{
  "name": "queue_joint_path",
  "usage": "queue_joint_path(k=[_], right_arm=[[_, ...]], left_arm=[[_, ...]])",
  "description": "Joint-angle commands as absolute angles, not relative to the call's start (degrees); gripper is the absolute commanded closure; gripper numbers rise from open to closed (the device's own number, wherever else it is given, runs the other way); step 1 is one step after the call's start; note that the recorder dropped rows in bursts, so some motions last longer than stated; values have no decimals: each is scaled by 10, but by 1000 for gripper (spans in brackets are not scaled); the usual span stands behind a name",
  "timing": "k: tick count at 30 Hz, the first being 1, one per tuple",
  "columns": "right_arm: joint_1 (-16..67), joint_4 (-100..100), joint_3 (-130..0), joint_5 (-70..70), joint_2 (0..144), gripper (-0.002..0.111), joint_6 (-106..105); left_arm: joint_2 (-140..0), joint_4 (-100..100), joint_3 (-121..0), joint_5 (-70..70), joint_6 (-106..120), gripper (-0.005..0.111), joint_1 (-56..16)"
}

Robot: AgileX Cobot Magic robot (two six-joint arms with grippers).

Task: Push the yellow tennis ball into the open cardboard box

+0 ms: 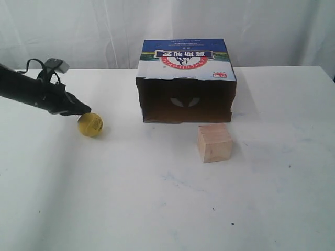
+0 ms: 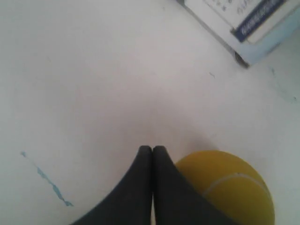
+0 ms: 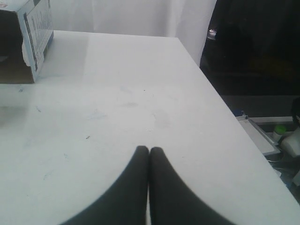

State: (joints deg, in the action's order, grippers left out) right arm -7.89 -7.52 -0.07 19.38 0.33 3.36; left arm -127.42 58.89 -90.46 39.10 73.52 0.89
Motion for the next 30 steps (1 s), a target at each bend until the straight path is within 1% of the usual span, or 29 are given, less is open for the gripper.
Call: queue_joint_path(k=[1, 9, 17, 25, 27, 30], right_arm=[[-81, -75, 0, 192, 0, 108, 35], [-81, -75, 0, 192, 0, 108, 35], [-81, -75, 0, 192, 0, 108, 35], [-81, -75, 0, 192, 0, 108, 35], [-81, -75, 0, 192, 0, 108, 35], [-81, -75, 0, 192, 0, 108, 35]], left_arm=[[-1273, 595, -857, 439, 730, 107, 6], [-1273, 673, -803, 472, 793, 107, -16], [-1267, 769, -800, 511, 846, 107, -45], [-1205, 811, -800, 515, 889, 107, -40], [-1191, 812, -799, 486, 889, 107, -40], [-1186, 808, -785, 385, 888, 107, -40]])
